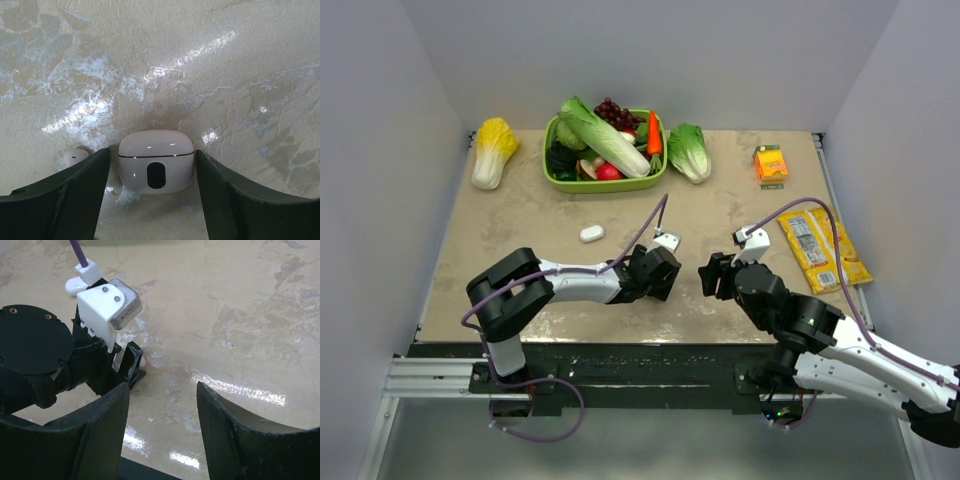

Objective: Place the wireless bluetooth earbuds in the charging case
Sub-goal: Pick up the charging case at the center of the board, then open the charging case at the center of the board.

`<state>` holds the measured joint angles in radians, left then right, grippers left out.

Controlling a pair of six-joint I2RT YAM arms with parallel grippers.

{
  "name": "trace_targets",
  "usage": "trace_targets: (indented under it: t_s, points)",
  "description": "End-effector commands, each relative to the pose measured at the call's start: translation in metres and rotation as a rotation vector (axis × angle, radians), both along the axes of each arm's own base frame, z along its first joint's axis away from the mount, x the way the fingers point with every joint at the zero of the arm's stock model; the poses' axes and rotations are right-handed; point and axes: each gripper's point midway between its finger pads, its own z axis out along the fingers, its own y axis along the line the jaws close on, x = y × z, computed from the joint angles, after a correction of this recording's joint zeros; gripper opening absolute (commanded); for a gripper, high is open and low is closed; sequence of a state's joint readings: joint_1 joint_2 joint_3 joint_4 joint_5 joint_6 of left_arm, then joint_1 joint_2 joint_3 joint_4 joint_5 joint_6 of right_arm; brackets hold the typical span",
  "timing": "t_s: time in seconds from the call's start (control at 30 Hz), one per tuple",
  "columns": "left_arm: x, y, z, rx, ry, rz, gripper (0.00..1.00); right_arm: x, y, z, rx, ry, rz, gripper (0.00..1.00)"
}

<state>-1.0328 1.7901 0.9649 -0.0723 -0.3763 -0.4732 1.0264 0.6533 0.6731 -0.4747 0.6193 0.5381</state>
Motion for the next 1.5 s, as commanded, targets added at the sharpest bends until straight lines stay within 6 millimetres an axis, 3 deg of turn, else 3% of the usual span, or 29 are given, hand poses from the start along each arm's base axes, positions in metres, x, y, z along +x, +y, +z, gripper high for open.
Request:
trace_targets:
  t_s: [0.0,0.23,0.6,0.63,0.73,0.77,0.83,0.97,1.1,1.27,1.3,1.47]
  points:
    - [-0.012,0.011,-0.013,0.077,0.036,0.008,0.76,0.003,-0.004,0.013,0.019,-0.026,-0.032,0.6]
    - [-0.017,0.01,-0.018,0.093,0.046,0.024,0.78,0.003,-0.004,0.012,0.022,-0.026,-0.033,0.6]
    - [-0.019,0.008,-0.022,0.095,0.055,0.032,0.66,0.003,-0.005,0.013,0.029,-0.028,-0.032,0.6]
    - [-0.019,0.008,-0.022,0.094,0.053,0.03,0.62,0.003,-0.005,0.013,0.03,-0.029,-0.032,0.6]
    - [-0.018,0.01,-0.019,0.088,0.038,0.037,0.34,0.002,-0.005,0.014,0.033,-0.031,-0.032,0.6]
    - [-0.014,0.01,-0.015,0.081,0.011,0.041,0.17,0.002,-0.005,0.016,0.042,-0.033,-0.035,0.6]
    - [-0.009,0.012,-0.001,0.052,-0.04,0.045,0.0,0.002,-0.005,0.02,0.058,-0.038,-0.035,0.6]
    - [0.012,0.005,0.059,-0.095,-0.247,0.027,0.0,0.003,-0.004,0.03,0.104,-0.066,-0.038,0.62]
    - [0.003,0.027,0.121,-0.342,-0.46,0.004,0.0,0.001,0.011,0.04,0.137,-0.081,0.033,0.69]
    - [-0.039,0.062,0.177,-0.688,-0.796,-0.167,0.0,-0.009,0.049,0.045,0.131,-0.03,0.211,0.73]
    - [-0.045,0.067,0.183,-0.709,-0.84,-0.189,0.0,-0.01,0.056,0.039,0.119,-0.01,0.235,0.74]
    - [-0.071,0.077,0.207,-0.743,-1.035,-0.344,0.0,-0.023,0.094,0.051,0.186,-0.004,0.414,0.76]
